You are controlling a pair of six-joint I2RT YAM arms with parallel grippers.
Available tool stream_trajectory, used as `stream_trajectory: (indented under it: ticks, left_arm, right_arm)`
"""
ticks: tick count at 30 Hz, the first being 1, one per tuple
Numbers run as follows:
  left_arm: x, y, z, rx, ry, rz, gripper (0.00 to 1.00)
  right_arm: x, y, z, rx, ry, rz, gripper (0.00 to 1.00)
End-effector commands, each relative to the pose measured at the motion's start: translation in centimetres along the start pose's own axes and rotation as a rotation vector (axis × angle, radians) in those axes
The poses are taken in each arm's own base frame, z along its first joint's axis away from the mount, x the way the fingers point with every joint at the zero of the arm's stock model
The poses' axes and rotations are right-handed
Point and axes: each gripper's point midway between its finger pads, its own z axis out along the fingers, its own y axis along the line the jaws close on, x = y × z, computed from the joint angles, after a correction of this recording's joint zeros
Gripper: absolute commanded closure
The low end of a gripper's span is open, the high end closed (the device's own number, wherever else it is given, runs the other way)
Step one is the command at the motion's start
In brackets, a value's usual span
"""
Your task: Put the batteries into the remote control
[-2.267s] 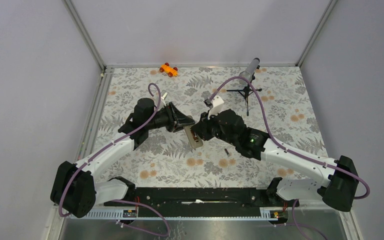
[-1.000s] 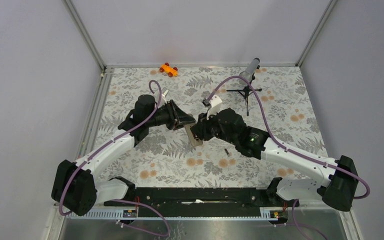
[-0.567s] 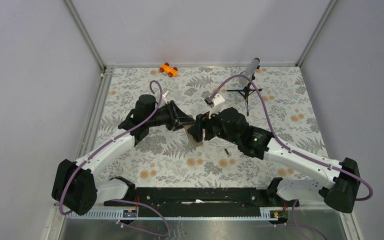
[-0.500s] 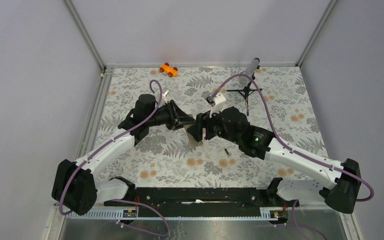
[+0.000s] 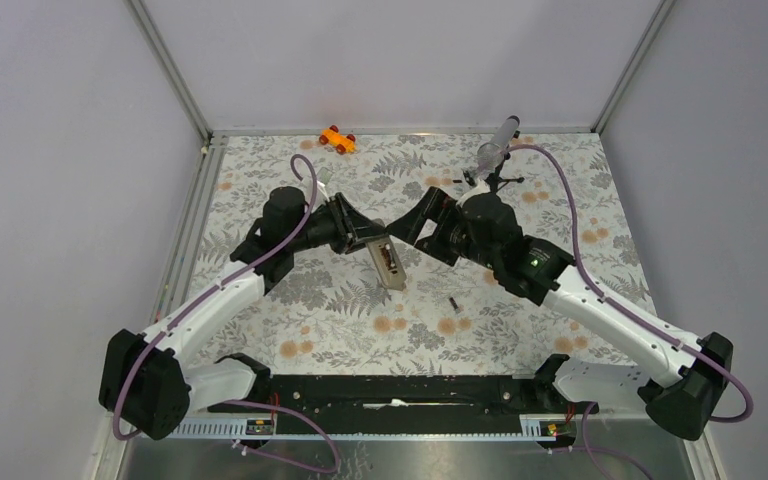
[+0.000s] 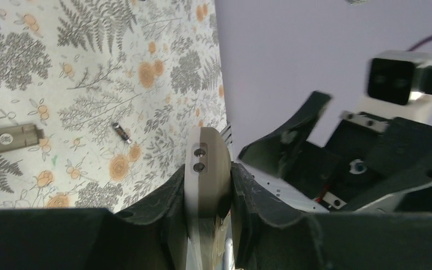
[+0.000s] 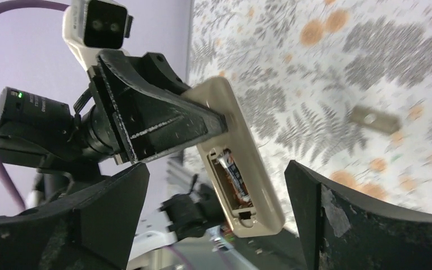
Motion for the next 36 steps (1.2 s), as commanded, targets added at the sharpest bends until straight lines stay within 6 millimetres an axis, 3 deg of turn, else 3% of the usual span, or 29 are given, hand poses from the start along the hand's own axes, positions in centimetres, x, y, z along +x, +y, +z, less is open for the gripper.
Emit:
stream_trajectory:
  ticks: [1, 7, 14, 32, 36]
  left_arm:
    - [-1.7, -4.5, -1.2, 0.137, -0.102, 0.074, 1.0]
    - [-1.9, -5.0, -1.6, 0.15, -0.121, 0.08, 1.0]
    - [-1.8, -5.6, -1.9, 0.169, -0.12, 0.09, 1.0]
    - [0.2, -6.7, -2.3, 0.255, -0.031, 0.188, 1.0]
    - [0.2, -7.3, -2.8, 0.279, -0.043, 0.224, 1.0]
  right_arm:
    - [1.3, 2.3, -1.0, -0.082, 0.087, 0.313, 0.0]
    - [2.2, 3.4, -0.9, -0.174, 0.156, 0.476, 0.02]
    - [2.5, 3.0, -0.8, -0.217, 0.152, 0.574, 0.03]
    - [2.8, 2.6, -0.6, -0.267, 0.173, 0.706, 0.01]
    - [2.9, 2.4, -0.8, -0.27, 0.172, 0.721, 0.07]
